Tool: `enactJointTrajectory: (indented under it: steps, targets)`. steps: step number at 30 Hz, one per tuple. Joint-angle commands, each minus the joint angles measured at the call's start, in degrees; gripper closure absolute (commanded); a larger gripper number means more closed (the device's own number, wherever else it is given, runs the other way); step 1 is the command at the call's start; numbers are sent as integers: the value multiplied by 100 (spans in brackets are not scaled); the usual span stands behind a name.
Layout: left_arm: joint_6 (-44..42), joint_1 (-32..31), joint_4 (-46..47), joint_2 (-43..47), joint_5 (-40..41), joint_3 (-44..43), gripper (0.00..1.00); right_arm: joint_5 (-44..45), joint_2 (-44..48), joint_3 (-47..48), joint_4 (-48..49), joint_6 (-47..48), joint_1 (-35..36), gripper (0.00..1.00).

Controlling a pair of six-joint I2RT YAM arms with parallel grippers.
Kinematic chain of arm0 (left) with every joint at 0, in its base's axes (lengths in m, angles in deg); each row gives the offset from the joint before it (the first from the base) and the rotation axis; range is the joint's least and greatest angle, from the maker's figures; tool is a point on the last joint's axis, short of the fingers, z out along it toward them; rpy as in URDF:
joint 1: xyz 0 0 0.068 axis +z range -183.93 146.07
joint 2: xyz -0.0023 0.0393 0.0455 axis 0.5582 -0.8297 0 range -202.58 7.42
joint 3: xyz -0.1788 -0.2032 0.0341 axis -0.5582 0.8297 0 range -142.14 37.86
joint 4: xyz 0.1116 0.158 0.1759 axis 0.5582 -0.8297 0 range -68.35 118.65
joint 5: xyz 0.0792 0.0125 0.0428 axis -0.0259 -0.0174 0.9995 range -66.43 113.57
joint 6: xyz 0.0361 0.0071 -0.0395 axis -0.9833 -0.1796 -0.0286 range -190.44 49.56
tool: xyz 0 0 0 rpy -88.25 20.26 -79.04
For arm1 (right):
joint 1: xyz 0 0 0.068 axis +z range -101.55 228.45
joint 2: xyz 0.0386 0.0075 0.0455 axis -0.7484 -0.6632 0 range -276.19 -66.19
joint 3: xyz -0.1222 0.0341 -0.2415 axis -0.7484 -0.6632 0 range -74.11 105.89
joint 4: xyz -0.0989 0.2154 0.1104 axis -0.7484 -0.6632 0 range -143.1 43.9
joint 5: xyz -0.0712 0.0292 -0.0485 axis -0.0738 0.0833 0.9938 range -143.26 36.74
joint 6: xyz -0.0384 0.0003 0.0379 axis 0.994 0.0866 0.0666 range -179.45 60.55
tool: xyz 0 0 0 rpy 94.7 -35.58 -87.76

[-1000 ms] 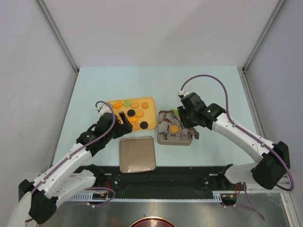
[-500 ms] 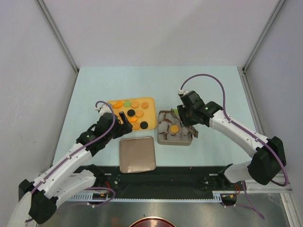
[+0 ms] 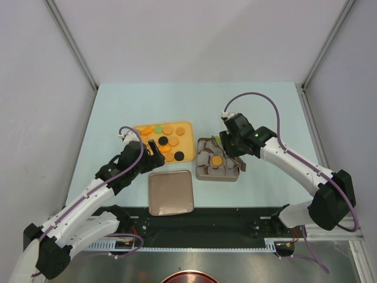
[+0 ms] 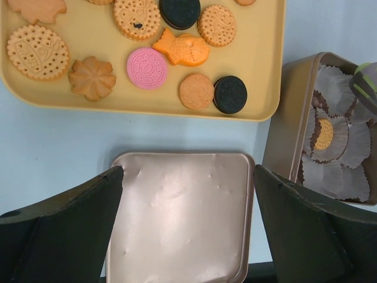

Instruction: Pack the cookies

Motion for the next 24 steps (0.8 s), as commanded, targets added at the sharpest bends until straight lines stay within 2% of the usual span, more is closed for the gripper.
enactJointTrajectory:
  steps: [1,9,18,24]
  targets:
    - [36,-18,101,63,-6,23,4,36,30,14,66,-34,21,55]
    - [18,-18,101,90,12,49,3,44,82,14,22,-78,73,42]
    - [18,-18,84,90,20,6,3,-122,478,337,304,-183,91,41]
    - [27,-18,-13,195,73,-47,3,-35,-83,1050,190,-86,477,42]
